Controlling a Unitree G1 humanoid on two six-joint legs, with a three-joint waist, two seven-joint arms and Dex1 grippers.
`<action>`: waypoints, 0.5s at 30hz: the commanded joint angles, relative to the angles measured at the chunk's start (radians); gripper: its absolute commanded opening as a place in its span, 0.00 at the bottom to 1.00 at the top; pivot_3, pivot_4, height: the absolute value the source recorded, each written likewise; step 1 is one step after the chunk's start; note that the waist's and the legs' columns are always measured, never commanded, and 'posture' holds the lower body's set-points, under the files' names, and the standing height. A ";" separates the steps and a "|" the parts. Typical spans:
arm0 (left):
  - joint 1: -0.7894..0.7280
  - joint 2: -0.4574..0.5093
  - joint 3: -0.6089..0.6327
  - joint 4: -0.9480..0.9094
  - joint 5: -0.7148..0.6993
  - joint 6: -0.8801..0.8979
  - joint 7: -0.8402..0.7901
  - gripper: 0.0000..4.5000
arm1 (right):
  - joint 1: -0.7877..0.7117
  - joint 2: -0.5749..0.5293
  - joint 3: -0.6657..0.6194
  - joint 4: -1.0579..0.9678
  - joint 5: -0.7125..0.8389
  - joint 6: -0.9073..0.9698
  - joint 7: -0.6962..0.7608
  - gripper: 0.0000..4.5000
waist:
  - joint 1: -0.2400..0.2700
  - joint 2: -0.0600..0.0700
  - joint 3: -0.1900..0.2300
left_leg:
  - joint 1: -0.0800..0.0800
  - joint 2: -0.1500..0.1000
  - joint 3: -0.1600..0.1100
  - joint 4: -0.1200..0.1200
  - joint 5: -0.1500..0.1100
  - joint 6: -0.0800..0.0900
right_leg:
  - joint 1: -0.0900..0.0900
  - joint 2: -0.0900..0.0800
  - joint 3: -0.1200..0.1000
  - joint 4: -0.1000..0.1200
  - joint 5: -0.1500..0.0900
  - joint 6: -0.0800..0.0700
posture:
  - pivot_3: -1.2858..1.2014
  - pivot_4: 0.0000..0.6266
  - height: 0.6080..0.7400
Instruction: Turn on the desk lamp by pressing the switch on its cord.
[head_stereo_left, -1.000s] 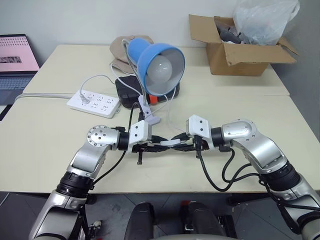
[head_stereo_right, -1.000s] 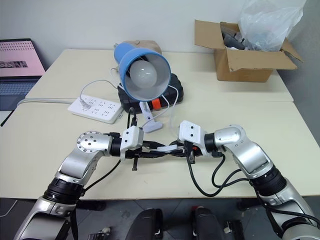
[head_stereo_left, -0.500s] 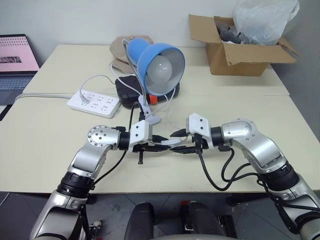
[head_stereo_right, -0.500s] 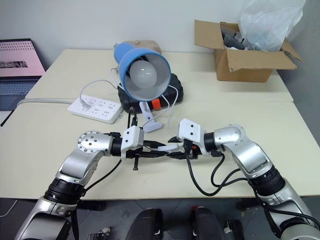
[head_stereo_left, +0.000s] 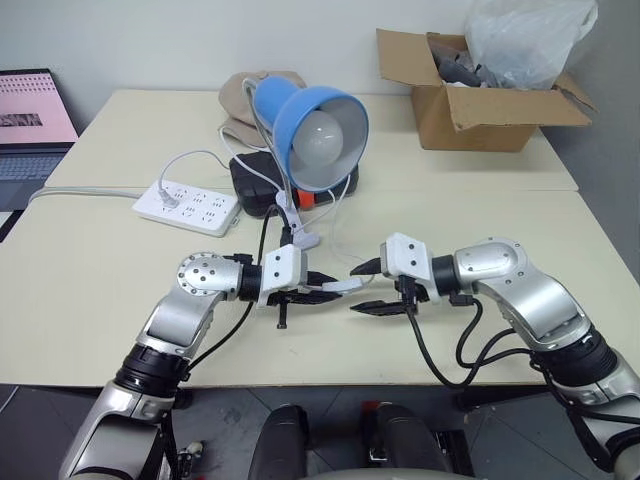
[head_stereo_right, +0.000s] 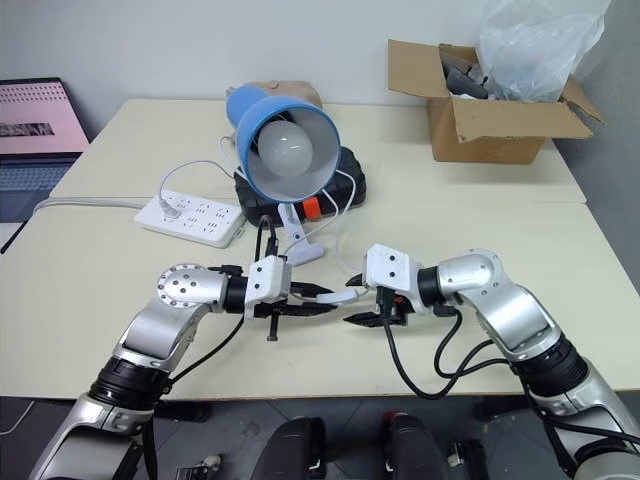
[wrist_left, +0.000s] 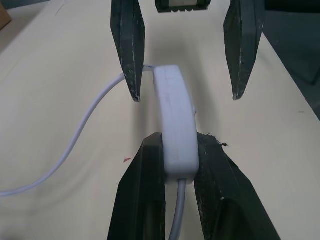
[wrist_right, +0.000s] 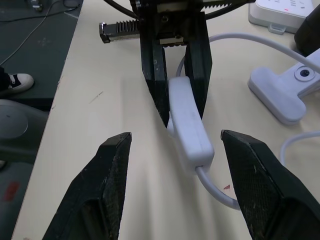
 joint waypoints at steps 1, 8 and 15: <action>0.035 -0.007 -0.026 0.058 0.074 -0.080 0.052 0.10 | 0.034 -0.035 -0.062 -0.068 0.024 0.014 -0.001 0.66 | 0.001 0.000 0.000 | 0.000 0.000 0.000 0.000 0.000 0.000 | 0.000 0.000 0.000 0.000 0.000 0.000 | 0.52 0.24 1.00; 0.054 -0.034 -0.042 0.105 0.099 -0.114 0.080 0.10 | 0.073 -0.051 -0.092 -0.121 0.047 0.061 -0.025 0.66 | 0.001 0.000 0.000 | 0.000 0.000 0.000 0.000 0.000 0.000 | 0.000 0.000 0.000 0.000 0.000 0.000 | 0.52 0.24 1.00; 0.050 -0.040 -0.035 0.128 0.095 -0.121 0.072 0.38 | 0.093 -0.070 -0.105 -0.140 0.058 0.082 -0.036 0.66 | 0.001 0.000 0.000 | 0.000 0.000 0.000 0.000 0.000 0.000 | 0.000 0.000 0.000 0.000 0.000 0.000 | 0.52 0.24 1.00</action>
